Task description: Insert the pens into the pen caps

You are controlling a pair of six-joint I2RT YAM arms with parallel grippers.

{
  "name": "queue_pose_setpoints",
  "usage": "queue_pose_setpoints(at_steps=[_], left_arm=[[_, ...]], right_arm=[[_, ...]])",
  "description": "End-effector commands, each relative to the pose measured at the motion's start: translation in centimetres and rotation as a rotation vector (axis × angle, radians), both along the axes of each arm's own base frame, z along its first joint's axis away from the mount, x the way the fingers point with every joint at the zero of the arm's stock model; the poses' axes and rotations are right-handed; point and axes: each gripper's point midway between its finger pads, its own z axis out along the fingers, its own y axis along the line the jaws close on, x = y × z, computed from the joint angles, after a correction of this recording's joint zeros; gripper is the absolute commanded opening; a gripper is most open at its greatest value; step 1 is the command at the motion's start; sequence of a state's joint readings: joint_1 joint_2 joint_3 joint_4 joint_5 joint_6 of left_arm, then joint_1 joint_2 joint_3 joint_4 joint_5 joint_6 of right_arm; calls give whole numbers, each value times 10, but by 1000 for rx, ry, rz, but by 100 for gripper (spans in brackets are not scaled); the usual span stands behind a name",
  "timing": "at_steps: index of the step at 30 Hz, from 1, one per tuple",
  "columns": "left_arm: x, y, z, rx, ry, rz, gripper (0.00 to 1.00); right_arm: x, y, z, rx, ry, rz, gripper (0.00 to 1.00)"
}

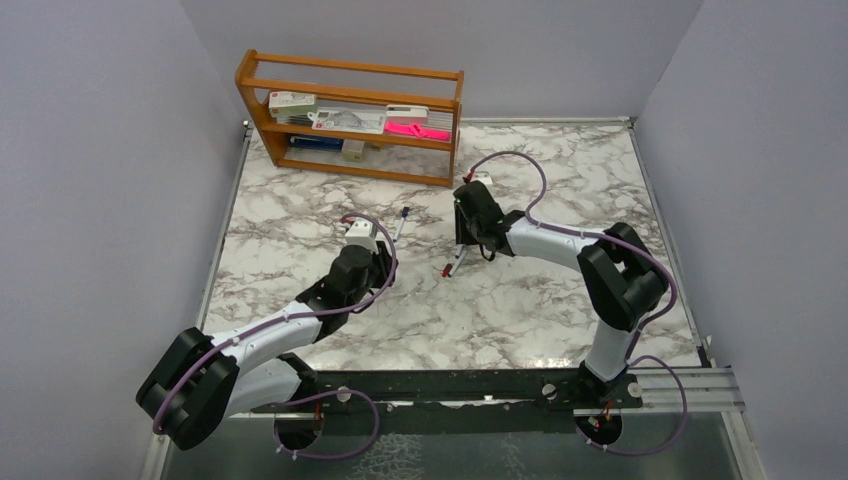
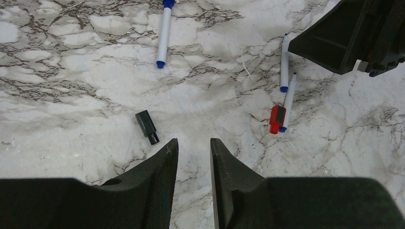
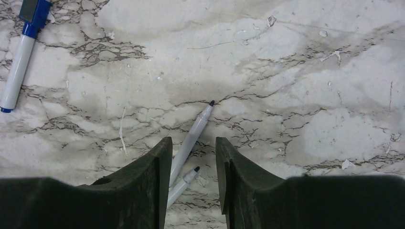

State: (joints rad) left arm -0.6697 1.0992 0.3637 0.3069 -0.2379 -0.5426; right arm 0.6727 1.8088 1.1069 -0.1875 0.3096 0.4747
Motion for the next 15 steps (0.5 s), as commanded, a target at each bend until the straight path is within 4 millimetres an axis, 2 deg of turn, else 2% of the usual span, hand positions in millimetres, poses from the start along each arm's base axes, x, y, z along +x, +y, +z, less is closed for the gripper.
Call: queue_pose_setpoints(at_steps=[1,9,15], left_arm=[[6,0,12,-30,-38,28,33],[4,-2,11,-39,-31,16,32],[7,-2,11,-26,-34,22,32]], right_arm=[[3,1,-3,-1,19,-46,38],[-2,2,-20,-10,60,-58,38],[0,5,-25,-8,79,-68,38]])
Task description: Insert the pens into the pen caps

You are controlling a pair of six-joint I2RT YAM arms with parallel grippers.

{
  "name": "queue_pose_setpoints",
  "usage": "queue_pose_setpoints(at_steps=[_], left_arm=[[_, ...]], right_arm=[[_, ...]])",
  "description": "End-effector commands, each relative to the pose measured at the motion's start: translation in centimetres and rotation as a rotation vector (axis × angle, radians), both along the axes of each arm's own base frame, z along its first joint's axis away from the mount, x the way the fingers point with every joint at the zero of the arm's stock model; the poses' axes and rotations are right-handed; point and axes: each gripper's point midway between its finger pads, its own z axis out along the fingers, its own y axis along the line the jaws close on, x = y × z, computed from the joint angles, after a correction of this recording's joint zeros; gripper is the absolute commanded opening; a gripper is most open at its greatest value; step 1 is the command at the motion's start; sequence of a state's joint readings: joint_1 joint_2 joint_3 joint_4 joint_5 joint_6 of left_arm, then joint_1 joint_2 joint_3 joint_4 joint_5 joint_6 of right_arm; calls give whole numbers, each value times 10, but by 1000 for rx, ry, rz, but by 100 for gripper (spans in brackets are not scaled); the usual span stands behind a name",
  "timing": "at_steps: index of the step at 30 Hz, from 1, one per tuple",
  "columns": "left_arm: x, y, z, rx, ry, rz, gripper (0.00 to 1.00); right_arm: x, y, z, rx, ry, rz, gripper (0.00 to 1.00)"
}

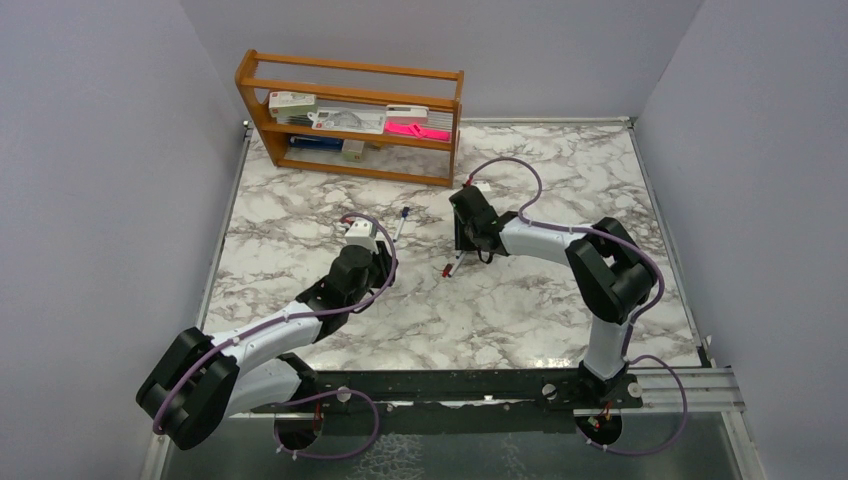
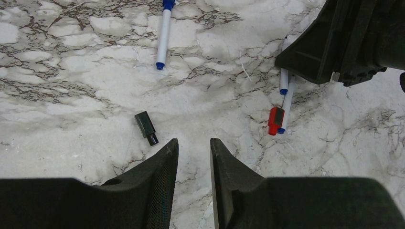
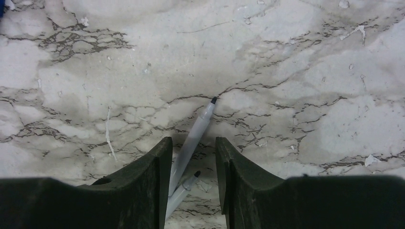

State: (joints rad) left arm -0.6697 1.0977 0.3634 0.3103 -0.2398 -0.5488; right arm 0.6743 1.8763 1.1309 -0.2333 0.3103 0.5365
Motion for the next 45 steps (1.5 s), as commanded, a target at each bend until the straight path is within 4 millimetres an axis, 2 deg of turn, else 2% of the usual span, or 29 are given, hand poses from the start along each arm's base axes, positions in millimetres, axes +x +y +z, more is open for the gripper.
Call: queue_pose_setpoints(at_steps=[1,6,10,13,15,17,21,23,26,30,35,41,45], left_arm=[[6,-2,9,-16,-31,16,32],[8,-4,5,-9,-16,9,32],[7,-5,2,-4,-8,3,32],[7,-5,3,-1,-12,0,32],[8,-5,5,1,-18,-2,32],[7,-6,7,-4,-21,-8,32],[7,-15,19,-43,-42,-45,32],[5,-25,31,-97,-67,-87,33],[-1,-46,55,-205,-115,-186,41],[-13,-73,90,-357,-183,-325,50],[-31,-92,125,-523,-270,-464,60],[-45,-102,148,-666,-332,-559,65],[-45,-107,147,-703,-317,-572,65]], right_arm=[[6,7,0,3,3,-24,38],[6,10,-6,0,24,-12,24],[4,12,-10,0,42,-2,18],[4,14,-13,2,49,4,9],[5,18,-11,19,50,6,3],[6,24,-4,61,39,16,2],[6,36,33,189,-56,51,2],[5,41,57,258,-117,77,2],[-1,45,92,355,-210,120,2],[-17,44,125,465,-310,171,2],[-45,46,165,649,-408,261,2],[-81,53,212,856,-488,395,2],[-93,56,229,904,-496,449,2]])
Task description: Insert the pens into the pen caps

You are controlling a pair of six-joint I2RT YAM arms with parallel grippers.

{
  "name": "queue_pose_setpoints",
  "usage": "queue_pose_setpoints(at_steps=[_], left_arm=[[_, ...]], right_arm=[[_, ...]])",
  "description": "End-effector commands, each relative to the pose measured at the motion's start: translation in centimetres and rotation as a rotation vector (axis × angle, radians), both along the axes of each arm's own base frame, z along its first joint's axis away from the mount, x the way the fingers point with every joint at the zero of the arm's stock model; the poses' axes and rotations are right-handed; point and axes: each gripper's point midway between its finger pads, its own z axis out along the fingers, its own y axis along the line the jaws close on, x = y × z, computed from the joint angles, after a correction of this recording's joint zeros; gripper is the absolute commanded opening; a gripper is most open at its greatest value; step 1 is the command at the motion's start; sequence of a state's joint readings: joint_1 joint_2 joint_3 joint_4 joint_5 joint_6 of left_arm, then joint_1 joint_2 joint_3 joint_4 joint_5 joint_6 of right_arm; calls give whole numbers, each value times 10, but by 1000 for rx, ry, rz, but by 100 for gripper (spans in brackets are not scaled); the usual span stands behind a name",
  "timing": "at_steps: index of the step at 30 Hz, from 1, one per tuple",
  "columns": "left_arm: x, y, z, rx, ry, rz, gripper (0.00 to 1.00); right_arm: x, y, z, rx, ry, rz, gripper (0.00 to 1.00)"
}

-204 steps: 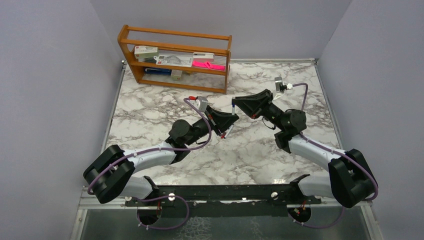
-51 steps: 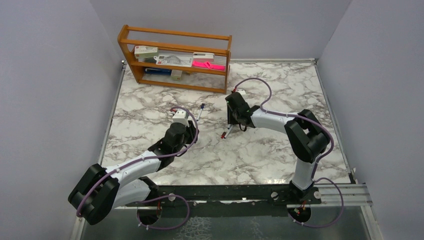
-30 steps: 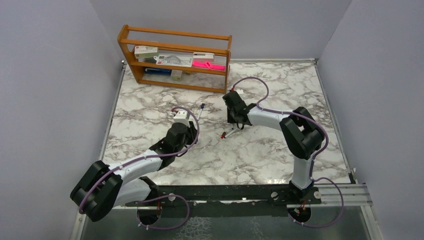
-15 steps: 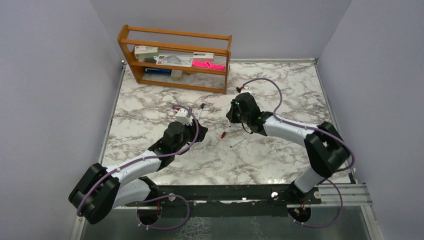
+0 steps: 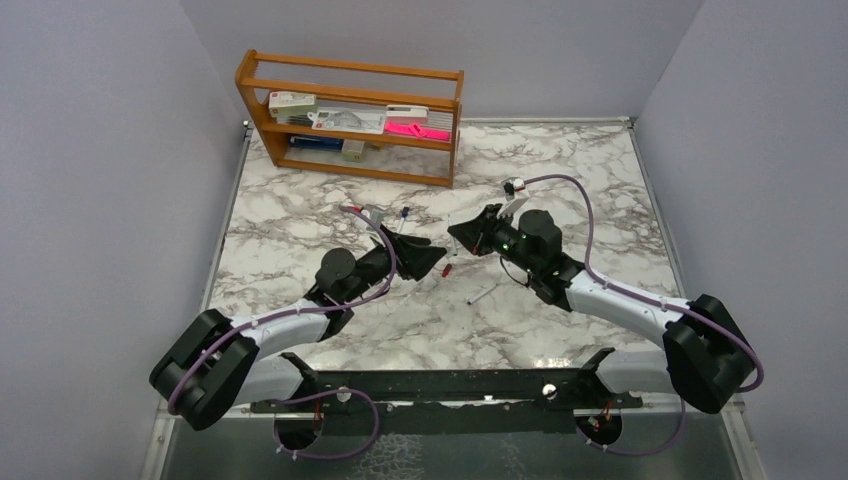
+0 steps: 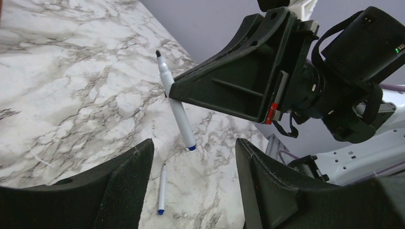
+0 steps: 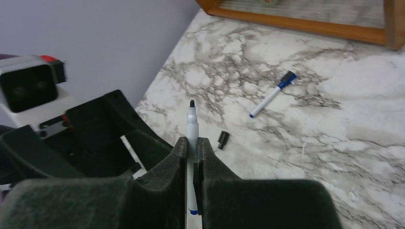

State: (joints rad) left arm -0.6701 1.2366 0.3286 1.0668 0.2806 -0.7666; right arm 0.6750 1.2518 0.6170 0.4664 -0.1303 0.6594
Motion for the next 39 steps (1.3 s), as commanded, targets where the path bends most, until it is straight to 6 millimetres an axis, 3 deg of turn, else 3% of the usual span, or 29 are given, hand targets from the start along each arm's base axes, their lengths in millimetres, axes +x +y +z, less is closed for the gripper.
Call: queue_pose_setpoints(at_steps=[1,9,13,23,27,28,31,33,39], left_arm=[[-15,-7,28,-126,-60,-88,65],[-19,-17,35,-168,-69,-125,64],[-20,-18,40,-195,-78,-130,57],[-24,-24,52,-257,-85,-178,2],[-28,-28,55,-242,-109,-210,0],[-30,-31,54,-216,-118,-230,0],[-30,-37,47,-110,-145,-257,0],[-29,-40,45,-37,-181,-266,0],[-19,-35,34,136,-220,-220,0]], right_arm=[[-20,12,50,141,-102,123,2],[-33,19,51,186,-96,197,2],[-38,20,54,197,-102,218,2],[-49,23,61,230,-109,281,2],[-53,22,67,196,-165,304,2],[-54,22,71,170,-192,311,4],[-50,17,78,95,-228,288,32],[-46,13,83,46,-260,267,42],[-42,4,90,-22,-285,225,42]])
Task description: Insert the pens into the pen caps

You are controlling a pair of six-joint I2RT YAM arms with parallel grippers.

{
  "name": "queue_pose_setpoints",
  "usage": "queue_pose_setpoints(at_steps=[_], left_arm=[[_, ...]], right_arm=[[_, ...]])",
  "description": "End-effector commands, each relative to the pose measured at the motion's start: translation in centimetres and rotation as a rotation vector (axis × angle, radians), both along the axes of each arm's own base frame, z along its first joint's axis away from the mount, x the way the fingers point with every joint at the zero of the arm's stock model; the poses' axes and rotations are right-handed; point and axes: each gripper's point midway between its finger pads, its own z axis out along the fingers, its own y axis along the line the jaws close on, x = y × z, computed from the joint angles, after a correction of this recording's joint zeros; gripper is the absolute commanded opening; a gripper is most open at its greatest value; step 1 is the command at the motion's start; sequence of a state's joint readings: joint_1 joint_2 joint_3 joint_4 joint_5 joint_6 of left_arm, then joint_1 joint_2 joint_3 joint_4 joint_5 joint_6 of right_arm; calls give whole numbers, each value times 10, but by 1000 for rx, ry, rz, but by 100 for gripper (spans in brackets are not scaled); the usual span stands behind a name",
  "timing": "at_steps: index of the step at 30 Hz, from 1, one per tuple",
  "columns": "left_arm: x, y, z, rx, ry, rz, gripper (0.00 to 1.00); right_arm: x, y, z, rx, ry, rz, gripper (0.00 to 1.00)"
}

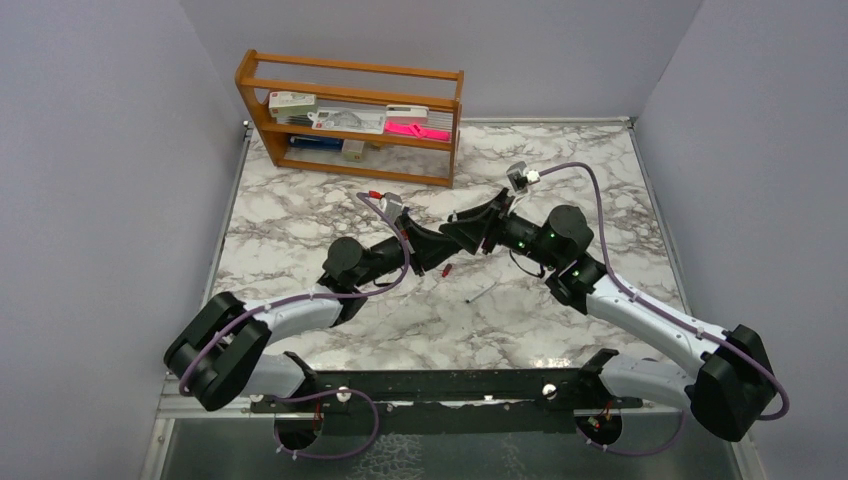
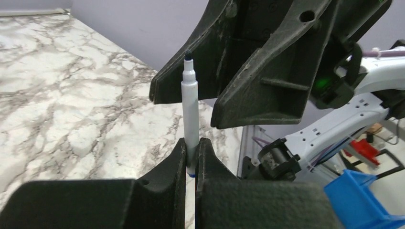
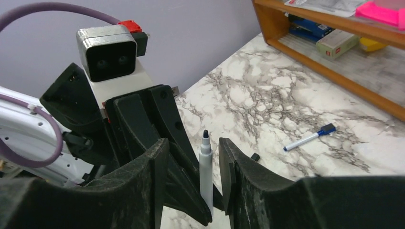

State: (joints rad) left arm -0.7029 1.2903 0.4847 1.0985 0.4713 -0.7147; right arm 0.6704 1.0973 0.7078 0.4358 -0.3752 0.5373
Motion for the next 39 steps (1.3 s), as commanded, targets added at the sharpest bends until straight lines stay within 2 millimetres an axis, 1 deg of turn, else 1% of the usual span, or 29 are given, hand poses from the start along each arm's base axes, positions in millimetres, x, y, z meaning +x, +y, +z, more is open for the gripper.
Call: queue_pose_setpoints(at_steps=[1,2,6,7,8,9,13,14,16,17,18,19,23,25,26,29,31,35,37,39], left_arm=[[1,2,-16,178,-79,13,0],[1,2,-17,196,-86,15,0],[0,6,-11,217,-115,25,0],[-1,7,-9,215,-121,27,0],[-1,8,-6,211,-124,27,0],[-3,8,-4,207,-127,22,0],[-8,7,6,191,-144,0,0],[-8,6,7,191,-144,-7,0],[-10,4,9,190,-150,-18,0],[-10,4,10,190,-148,-20,0],[-9,3,10,190,-147,-20,0],[-9,3,11,190,-149,-19,0],[-7,2,11,191,-149,-15,1],[-4,2,12,187,-138,0,17],[-2,2,12,186,-133,7,20],[3,3,13,182,-136,34,25],[6,4,15,178,-144,53,29],[11,2,18,182,-161,64,29],[12,1,16,187,-157,67,25],[14,1,14,192,-155,73,19]], right_arm=[[0,-6,-1,-75,-28,-28,41],[0,-7,-1,-75,-26,-31,40],[0,-7,-2,-81,-15,-31,14],[1,-7,-3,-86,-15,-32,9],[1,-7,-3,-88,-12,-34,6],[1,-8,-3,-87,-10,-40,6],[3,-8,-4,-103,0,-47,24],[4,-8,-2,-104,1,-46,25],[3,-7,0,-107,1,-38,19],[3,-7,0,-107,1,-36,14],[3,-7,-1,-108,1,-36,4],[3,-7,-2,-109,3,-37,2],[5,-4,-9,-120,5,-29,2],[3,-2,-8,-110,16,-18,2],[2,-1,-5,-98,18,-11,2],[0,4,0,-50,21,15,2],[-1,9,-2,-46,38,41,2],[-2,13,-5,-25,50,66,2],[-3,15,-6,-25,58,75,2],[-4,14,-5,-19,60,75,2]])
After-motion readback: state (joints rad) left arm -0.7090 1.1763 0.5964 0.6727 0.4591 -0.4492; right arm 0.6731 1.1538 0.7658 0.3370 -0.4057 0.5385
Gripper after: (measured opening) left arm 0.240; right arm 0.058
